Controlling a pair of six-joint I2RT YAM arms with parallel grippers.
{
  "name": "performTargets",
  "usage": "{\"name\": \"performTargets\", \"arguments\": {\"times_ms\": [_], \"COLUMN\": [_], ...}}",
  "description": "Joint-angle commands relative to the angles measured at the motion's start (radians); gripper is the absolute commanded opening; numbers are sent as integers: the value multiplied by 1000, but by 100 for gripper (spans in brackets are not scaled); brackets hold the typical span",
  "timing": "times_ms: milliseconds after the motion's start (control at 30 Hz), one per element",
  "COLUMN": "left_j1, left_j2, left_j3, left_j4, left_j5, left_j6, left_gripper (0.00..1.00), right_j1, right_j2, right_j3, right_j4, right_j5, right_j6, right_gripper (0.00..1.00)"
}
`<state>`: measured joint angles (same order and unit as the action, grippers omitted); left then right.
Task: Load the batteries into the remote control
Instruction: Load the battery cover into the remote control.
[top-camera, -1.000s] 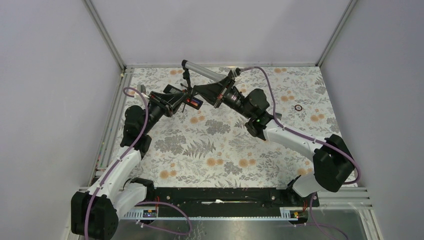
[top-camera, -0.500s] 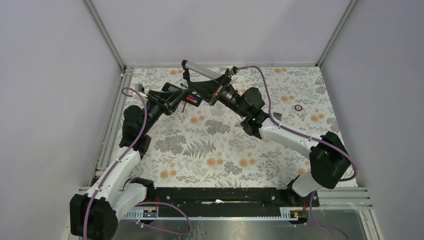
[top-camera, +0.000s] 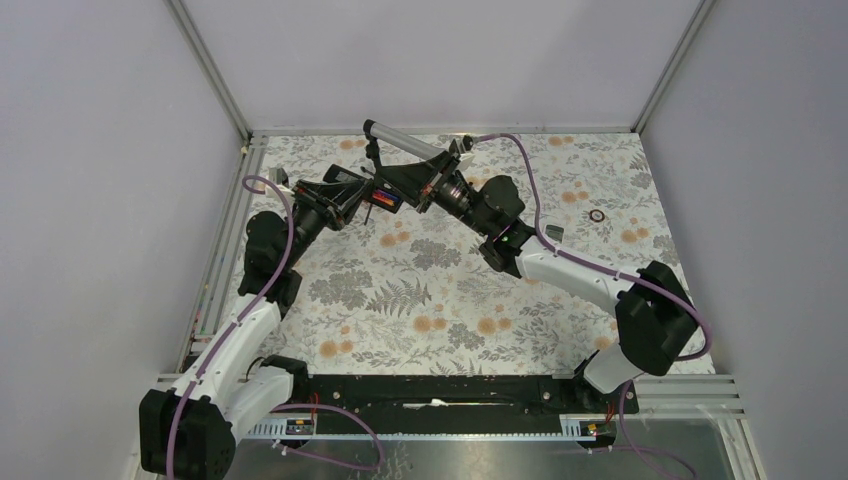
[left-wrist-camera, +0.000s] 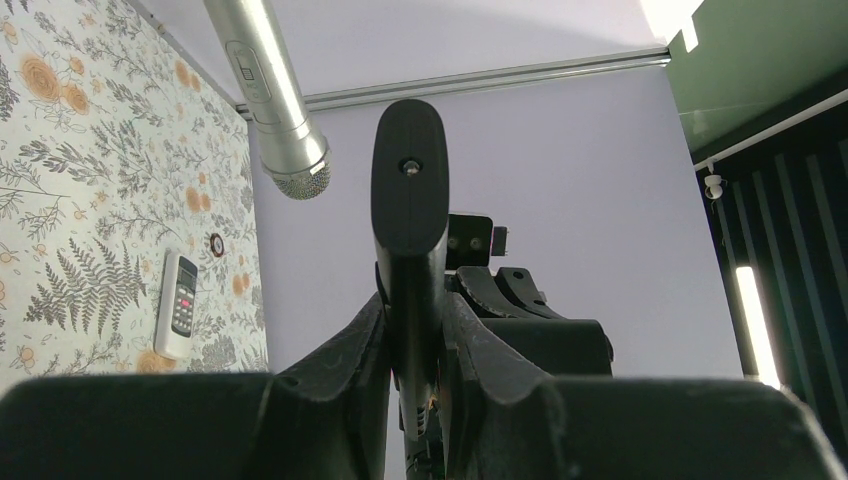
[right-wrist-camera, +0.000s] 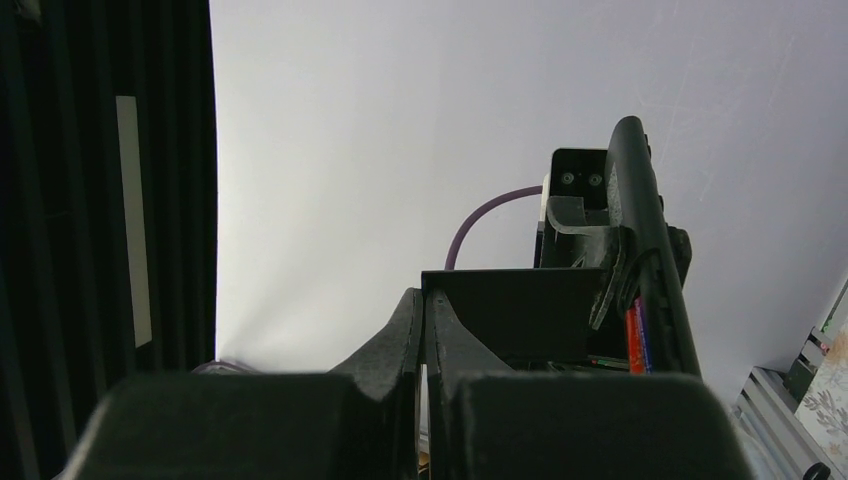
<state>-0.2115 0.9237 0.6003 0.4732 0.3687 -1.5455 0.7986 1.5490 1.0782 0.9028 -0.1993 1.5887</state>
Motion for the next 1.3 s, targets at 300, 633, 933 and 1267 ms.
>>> {"name": "performTargets", "arguments": {"times_ms": [300,633,933,1267], "left_j1": [-5,-4,-5,-5], "left_j2": [-29,-35,-33,-18], "left_j3": [47,39,32,41], "left_j4": [80,88,112,117], "left_j5": [-13,-10,-15,-15], "left_j6": [-33,-41,-64,-61], "left_gripper": [15,15,15,15], "right_j1": [11,11,11,11], "right_j2": [16,21,12,-29], "right_j3": [30,11,-16,-51], "right_j4": [28,36,35,-29], "right_j5": [40,61,60,36], "right_j6": [-27,-26,-4,22], "right_gripper": [0,0,1,16]}}
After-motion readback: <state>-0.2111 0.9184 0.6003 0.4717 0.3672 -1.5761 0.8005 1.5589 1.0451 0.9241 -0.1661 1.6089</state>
